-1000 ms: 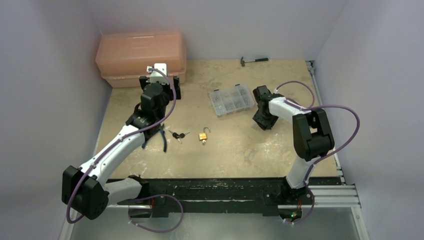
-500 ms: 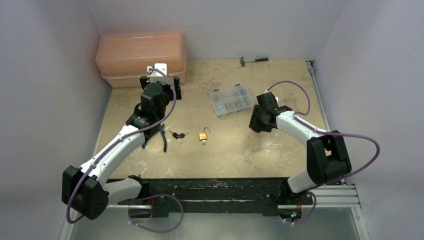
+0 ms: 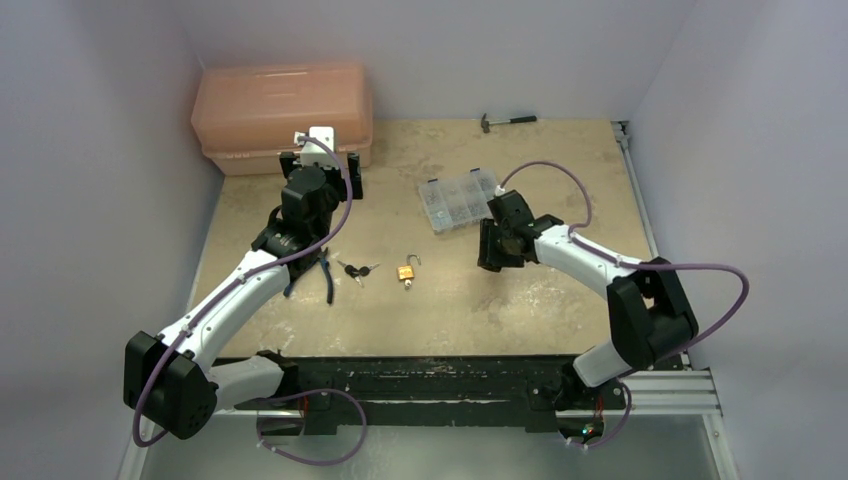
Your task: Unlock with the key
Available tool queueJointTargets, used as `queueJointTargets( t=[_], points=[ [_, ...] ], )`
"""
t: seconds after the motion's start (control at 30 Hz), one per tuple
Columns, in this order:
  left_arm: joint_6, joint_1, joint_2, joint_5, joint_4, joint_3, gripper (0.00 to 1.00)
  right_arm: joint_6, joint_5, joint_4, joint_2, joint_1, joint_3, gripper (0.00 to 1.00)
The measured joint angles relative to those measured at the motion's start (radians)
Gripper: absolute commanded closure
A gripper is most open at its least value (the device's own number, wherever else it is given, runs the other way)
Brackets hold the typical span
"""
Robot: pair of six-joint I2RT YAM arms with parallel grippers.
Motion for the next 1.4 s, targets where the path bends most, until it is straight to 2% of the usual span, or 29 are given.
queueJointTargets(
  t=[0.57, 1.03, 1.2, 1.4],
  points=[
    [-0.004, 0.000, 0.000, 0.003, 0.000, 0.000, 0.11, -0.011, 0.039, -0.040, 0.134, 0.129, 0.068, 0.79],
    [-0.014, 0.000, 0.000, 0.003, 0.000, 0.000, 0.12, -0.015, 0.069, -0.043, 0.139, 0.174, 0.077, 0.42],
    [-0.015, 0.000, 0.000, 0.003, 0.000, 0.000, 0.12, -0.020, 0.070, -0.039, 0.154, 0.180, 0.078, 0.31],
    [-0.015, 0.000, 0.000, 0.003, 0.000, 0.000, 0.12, -0.022, 0.072, -0.034, 0.158, 0.182, 0.078, 0.24]
  ],
)
